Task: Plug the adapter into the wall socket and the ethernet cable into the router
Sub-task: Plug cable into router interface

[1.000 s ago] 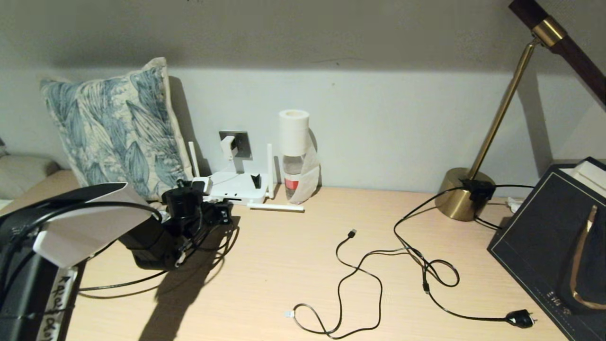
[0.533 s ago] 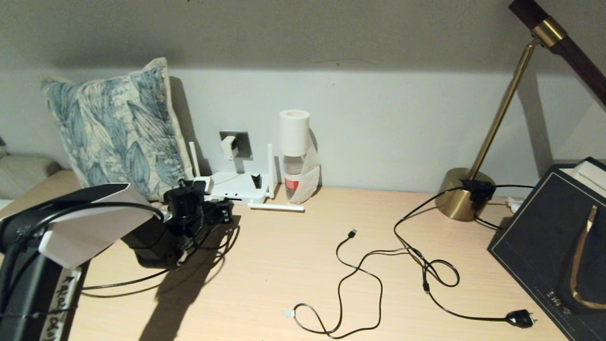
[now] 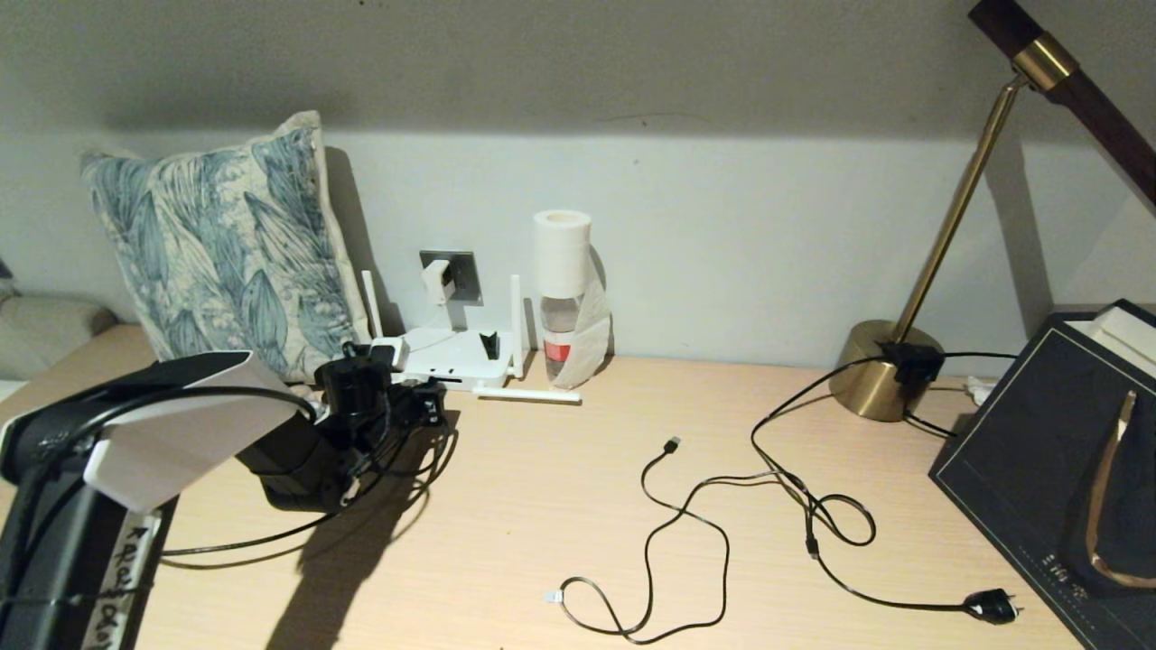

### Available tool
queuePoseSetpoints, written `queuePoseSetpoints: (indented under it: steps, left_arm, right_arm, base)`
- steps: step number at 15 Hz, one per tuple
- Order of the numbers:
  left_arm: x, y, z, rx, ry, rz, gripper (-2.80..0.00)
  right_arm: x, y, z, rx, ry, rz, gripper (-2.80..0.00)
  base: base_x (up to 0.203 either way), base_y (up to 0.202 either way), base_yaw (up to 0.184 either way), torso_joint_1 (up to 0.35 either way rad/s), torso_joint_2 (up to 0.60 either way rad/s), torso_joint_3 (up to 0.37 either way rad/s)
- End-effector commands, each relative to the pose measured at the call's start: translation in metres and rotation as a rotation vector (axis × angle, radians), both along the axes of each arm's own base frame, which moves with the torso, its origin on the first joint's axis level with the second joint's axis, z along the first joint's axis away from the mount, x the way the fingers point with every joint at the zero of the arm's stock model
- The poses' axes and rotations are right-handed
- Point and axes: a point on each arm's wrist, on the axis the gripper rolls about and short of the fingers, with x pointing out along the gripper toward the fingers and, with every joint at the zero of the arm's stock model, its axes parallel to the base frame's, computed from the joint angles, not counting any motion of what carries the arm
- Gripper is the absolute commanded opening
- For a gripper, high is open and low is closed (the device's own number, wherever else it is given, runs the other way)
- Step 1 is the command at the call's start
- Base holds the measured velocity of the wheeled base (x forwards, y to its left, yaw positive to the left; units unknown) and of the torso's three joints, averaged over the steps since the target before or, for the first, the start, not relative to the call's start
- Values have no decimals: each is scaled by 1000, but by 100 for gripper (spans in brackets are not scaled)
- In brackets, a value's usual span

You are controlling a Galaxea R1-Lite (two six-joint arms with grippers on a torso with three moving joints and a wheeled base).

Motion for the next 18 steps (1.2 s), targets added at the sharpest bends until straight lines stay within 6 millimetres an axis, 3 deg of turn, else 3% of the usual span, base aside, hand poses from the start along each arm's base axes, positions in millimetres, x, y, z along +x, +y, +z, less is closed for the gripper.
queuePoseSetpoints:
  steps: [1, 18]
  left_arm:
    - [-1, 0, 0, -1, -6, 1, -280]
    - [1, 0, 1, -17, -12, -1, -280]
  right_arm:
    - [0, 0, 0, 0, 1, 0, -280]
    - [0, 0, 0, 0, 1, 0, -280]
  base:
    - [0, 0, 0, 0, 0, 0]
    - [0, 0, 0, 0, 0, 0]
